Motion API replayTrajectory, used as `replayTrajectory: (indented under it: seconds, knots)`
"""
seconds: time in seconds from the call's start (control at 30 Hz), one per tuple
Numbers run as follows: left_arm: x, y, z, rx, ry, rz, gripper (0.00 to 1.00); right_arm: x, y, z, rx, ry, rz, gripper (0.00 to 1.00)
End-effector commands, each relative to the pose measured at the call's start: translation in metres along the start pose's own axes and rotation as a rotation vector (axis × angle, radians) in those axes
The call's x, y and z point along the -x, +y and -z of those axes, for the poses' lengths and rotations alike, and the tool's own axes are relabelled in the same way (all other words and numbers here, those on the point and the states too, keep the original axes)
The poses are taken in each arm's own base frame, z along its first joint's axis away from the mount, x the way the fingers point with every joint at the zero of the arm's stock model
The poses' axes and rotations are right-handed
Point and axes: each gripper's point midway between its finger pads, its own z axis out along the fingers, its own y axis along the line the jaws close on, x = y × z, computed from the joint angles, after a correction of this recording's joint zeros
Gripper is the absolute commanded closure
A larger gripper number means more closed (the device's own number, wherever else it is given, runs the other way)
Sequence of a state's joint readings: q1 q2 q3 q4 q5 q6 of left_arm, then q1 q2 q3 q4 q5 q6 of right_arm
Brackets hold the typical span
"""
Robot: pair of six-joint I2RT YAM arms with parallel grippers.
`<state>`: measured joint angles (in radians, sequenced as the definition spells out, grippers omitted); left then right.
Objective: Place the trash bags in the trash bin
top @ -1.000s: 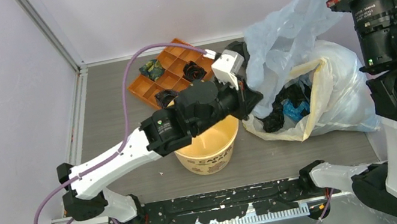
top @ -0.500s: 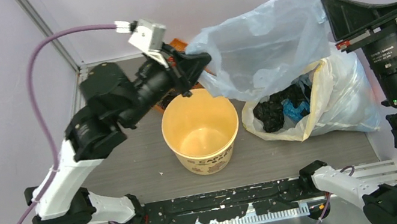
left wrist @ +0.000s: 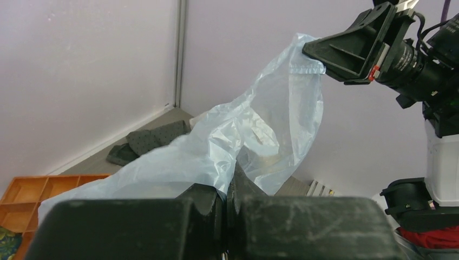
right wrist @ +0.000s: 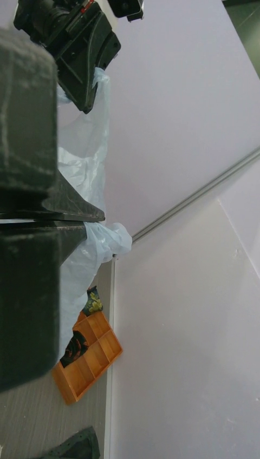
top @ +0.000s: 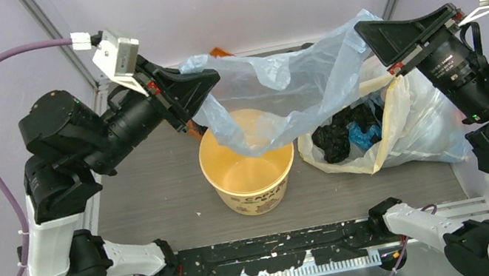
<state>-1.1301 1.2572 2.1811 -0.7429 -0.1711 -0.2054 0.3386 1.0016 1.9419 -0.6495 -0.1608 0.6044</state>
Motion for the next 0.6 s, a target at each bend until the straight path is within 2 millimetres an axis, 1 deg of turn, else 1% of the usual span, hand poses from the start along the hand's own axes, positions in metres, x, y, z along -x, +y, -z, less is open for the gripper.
replayTrajectory:
  seconds: [0.0,0.1,0.2,0.33,0.43,0.57]
  knots:
    - [0.016,-0.006,0.009,-0.039,-0.026,-0.020,0.99,0.002,0.012,0.003,0.039,0.014,-0.023,0.99]
    - [0.032,-0.010,0.012,-0.055,-0.066,-0.025,0.99,0.001,0.016,-0.002,0.061,0.030,-0.048,0.99]
    - [0.045,-0.014,0.016,-0.076,-0.099,-0.028,0.99,-0.007,0.021,-0.013,0.100,0.070,-0.093,0.99]
    - [0.050,-0.015,0.016,-0.081,-0.120,-0.027,0.99,-0.018,0.026,-0.024,0.143,0.127,-0.140,0.99]
    - [0.054,-0.014,0.017,-0.080,-0.134,-0.030,0.99,-0.018,0.028,-0.025,0.151,0.128,-0.147,0.99]
    - [0.068,-0.018,0.020,-0.093,-0.176,-0.028,1.00,-0.010,0.031,-0.022,0.140,0.116,-0.131,0.99]
